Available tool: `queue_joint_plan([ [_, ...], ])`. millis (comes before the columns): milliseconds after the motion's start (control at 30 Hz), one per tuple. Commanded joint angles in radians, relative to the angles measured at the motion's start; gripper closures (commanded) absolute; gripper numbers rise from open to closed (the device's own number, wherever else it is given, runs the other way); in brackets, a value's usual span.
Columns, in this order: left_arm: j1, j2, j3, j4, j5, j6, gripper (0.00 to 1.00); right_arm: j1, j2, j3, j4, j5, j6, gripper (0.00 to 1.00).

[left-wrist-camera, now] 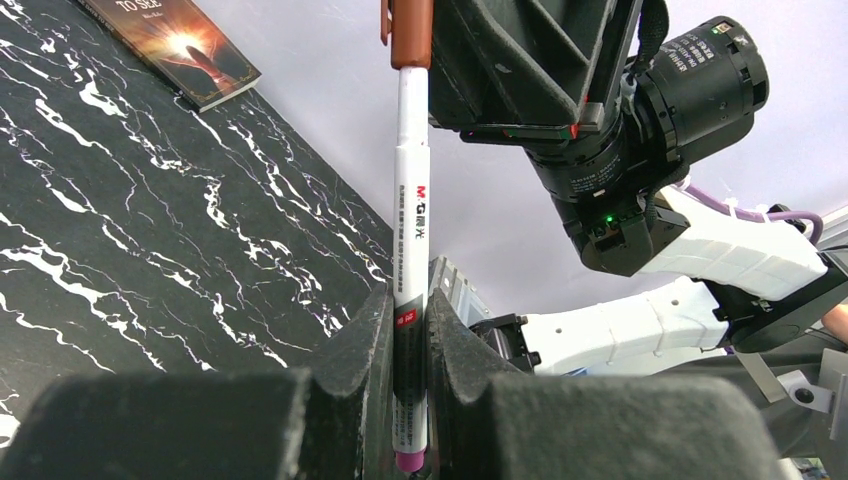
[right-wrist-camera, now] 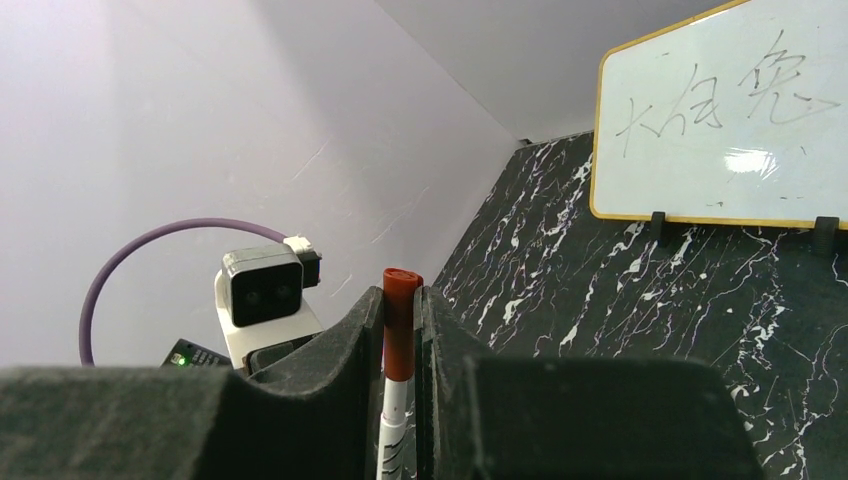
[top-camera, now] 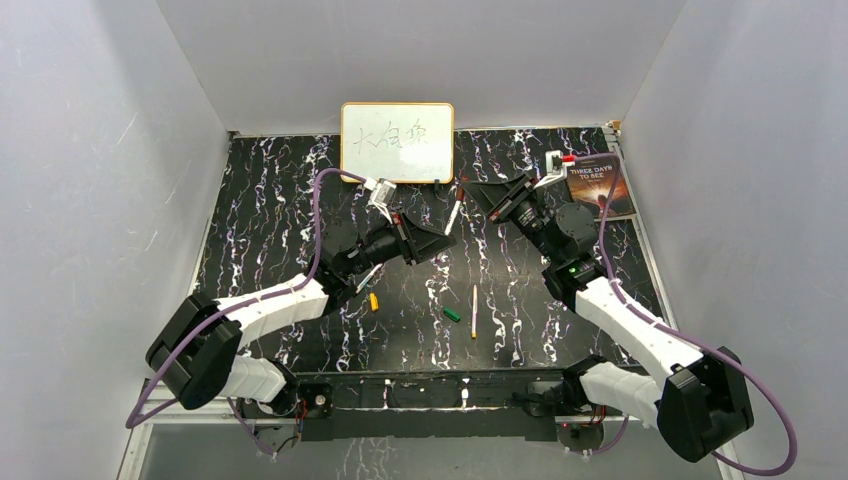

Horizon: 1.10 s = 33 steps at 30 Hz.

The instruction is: Insert the pens into the pen caps

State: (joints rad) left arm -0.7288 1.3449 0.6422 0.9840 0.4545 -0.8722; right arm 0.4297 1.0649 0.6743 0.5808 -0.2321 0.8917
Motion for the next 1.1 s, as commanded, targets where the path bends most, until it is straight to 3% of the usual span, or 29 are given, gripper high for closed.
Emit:
queue_joint_plan([
  [0, -0.004, -0.042, 0.044, 0.028, -0.004, 0.037, 1.00, -0.004, -0.028, -0.009, 0.042, -0.010, 0.002, 1.00],
  [233, -0.004, -0.031, 0.078, -0.043, -0.026, 0.135, 1.00, -0.003, -0.036, -0.037, 0.029, -0.040, 0.022, 1.00],
  [467, -0.004, -0.006, 0.186, -0.244, -0.108, 0.448, 1.00, -0.002, -0.073, -0.063, -0.057, -0.050, -0.033, 1.00],
  [700, -0.004, 0.012, 0.155, -0.122, -0.160, 0.669, 1.00, -0.002, -0.101, -0.058, -0.113, -0.041, -0.100, 1.00],
  [1067, -0.015, -0.003, 0.162, -0.168, -0.100, 0.765, 1.00, -0.003, -0.094, -0.004, -0.088, -0.052, -0.147, 0.97],
])
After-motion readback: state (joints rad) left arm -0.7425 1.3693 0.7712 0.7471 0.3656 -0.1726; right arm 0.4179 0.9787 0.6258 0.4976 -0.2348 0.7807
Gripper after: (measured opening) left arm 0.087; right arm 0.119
